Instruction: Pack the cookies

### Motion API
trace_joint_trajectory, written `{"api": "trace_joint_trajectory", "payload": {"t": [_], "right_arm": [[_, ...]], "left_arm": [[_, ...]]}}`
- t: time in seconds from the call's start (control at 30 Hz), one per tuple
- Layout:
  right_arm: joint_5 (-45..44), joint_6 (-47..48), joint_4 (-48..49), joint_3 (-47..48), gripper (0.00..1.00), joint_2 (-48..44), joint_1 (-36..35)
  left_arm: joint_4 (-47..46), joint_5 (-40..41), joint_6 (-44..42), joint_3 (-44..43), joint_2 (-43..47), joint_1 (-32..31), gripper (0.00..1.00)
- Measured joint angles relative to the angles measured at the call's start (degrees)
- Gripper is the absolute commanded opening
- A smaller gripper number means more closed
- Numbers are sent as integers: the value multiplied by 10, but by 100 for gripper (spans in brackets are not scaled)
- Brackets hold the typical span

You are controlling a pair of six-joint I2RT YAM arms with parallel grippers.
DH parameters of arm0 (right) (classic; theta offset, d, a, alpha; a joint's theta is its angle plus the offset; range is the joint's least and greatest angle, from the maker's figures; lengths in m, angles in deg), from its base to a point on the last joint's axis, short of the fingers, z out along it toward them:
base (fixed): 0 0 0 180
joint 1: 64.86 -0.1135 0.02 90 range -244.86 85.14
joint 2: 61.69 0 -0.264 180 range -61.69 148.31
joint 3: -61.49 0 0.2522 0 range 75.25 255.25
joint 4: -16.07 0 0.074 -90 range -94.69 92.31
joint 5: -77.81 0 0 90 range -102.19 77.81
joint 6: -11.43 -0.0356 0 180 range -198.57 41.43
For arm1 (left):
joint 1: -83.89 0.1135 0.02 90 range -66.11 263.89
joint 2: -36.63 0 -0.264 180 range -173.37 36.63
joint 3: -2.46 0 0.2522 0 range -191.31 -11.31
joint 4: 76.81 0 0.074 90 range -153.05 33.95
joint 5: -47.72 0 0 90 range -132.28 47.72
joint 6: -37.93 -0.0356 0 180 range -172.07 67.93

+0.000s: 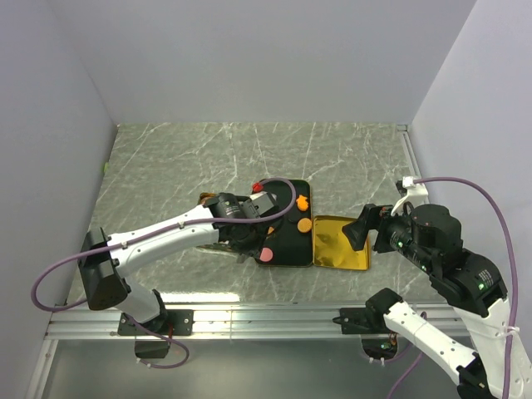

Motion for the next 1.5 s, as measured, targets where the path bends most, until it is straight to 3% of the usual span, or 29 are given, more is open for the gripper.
{"api": "trace_joint_trajectory", "payload": {"t": [0.13, 0.33, 0.5, 1.13, 1.5], "right_arm": [[0, 1, 0, 0, 100, 0, 0], [-1, 2, 2, -3, 100, -1, 0], [-2, 2, 2, -5, 100, -1, 0], [-2, 6, 2, -5, 100, -2, 0], [9, 5, 4, -8, 100, -2, -7]], "left_arm": [[0, 0, -1, 0, -5, -1, 41], [1, -1, -5, 0, -10, -1, 23], [4, -1, -9, -5, -15, -1, 18], [16, 2, -14, -94, -1, 13, 20], [57, 30, -11, -44, 149, 103, 23]]}}
